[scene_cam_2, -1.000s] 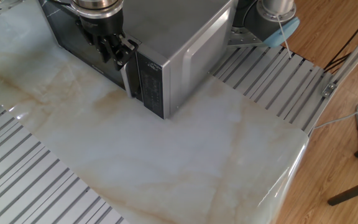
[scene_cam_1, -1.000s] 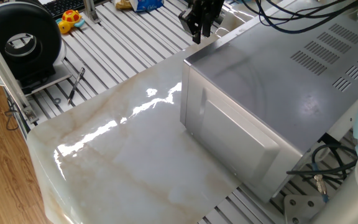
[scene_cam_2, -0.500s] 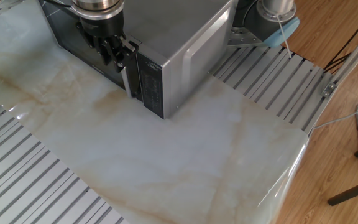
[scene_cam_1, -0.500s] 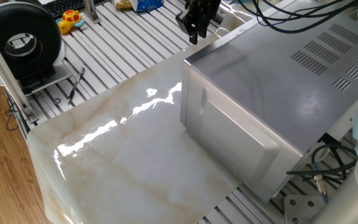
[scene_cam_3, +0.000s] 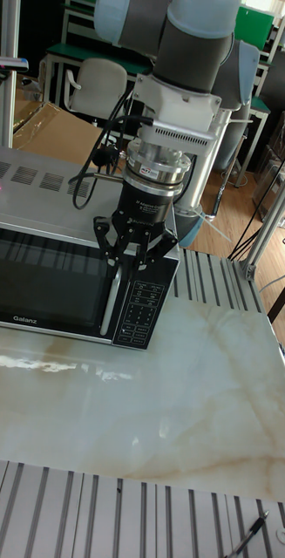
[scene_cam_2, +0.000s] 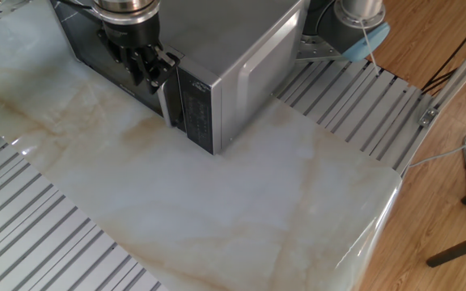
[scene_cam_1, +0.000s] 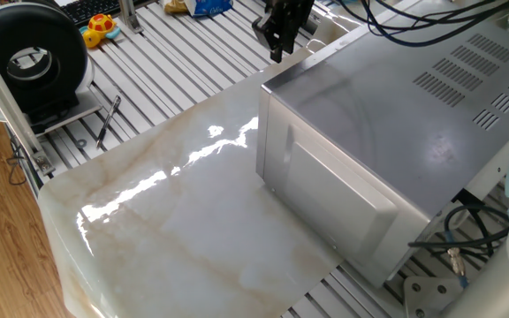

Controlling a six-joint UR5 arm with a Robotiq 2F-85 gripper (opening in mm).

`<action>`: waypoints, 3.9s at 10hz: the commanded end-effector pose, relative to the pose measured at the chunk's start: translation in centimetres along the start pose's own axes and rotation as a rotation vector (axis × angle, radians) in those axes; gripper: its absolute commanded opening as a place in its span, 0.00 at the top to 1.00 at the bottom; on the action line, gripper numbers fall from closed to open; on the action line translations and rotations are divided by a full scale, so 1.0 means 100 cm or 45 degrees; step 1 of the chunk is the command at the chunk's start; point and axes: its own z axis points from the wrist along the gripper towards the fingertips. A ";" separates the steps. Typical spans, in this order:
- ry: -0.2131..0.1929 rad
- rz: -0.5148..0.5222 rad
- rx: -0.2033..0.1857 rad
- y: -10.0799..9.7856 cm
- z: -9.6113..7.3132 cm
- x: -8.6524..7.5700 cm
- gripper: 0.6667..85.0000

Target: Open the microwave door

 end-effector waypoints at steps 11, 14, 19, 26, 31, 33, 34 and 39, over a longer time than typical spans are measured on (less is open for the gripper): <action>0.063 0.055 -0.034 0.002 0.005 0.015 0.60; 0.051 0.088 -0.057 0.007 0.005 0.012 0.60; 0.062 0.090 -0.062 0.004 0.016 0.017 0.60; 0.027 0.075 -0.018 -0.005 0.010 0.008 0.60; 0.021 0.082 -0.022 -0.006 0.008 0.008 0.62; 0.011 0.077 -0.042 -0.005 0.013 0.009 0.62; -0.008 0.075 -0.053 -0.004 0.017 0.007 0.62; -0.052 0.073 -0.019 -0.008 0.019 -0.003 0.61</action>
